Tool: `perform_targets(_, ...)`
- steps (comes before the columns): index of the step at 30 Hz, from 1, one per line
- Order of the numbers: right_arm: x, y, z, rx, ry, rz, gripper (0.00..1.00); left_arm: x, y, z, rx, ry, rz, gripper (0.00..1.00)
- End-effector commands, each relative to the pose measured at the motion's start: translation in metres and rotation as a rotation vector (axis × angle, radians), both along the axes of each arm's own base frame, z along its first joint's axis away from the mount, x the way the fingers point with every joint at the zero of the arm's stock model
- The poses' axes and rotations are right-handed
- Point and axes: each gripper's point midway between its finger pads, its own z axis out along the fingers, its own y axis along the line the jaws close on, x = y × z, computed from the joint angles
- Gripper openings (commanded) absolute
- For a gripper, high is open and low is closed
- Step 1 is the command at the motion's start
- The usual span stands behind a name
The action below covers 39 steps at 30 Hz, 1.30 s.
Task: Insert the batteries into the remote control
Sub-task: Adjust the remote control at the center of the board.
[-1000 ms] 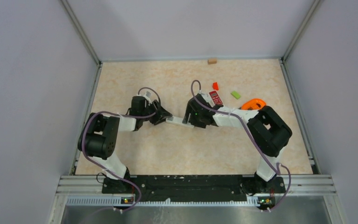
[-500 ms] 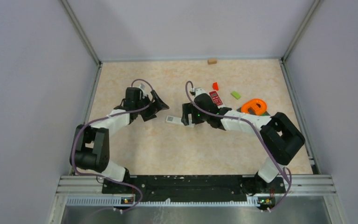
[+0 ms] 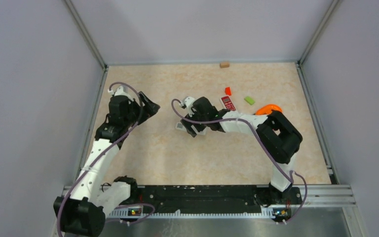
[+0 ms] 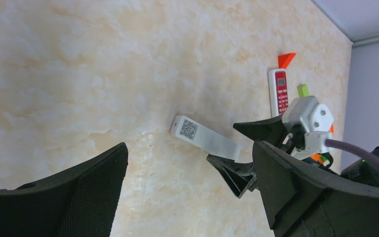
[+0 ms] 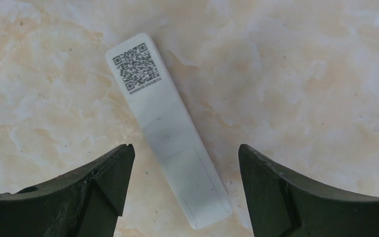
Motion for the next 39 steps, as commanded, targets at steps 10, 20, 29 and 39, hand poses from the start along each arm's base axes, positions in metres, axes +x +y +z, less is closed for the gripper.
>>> perform_targets(10, 0.004, 0.017, -0.018, -0.116, 0.002, 0.101, 0.5, -0.023, 0.061, 0.044, 0.144, -0.122, 0.264, 0.99)
perform_targets(20, 0.039, -0.011, -0.006, -0.041, 0.003, -0.322, 0.3, -0.023, 0.052, 0.049, 0.143, -0.111, 0.2, 0.99)
perform_targets(29, 0.046, -0.031, -0.01, -0.025, 0.032, -0.5, 0.57, -0.024, 0.044, 0.053, 0.132, -0.116, 0.154, 0.99)
perform_targets(39, 0.022, -0.093, 0.1, 0.172, -0.076, -0.711, 0.94, -0.035, 0.048, 0.064, 0.215, -0.126, 0.099, 0.99)
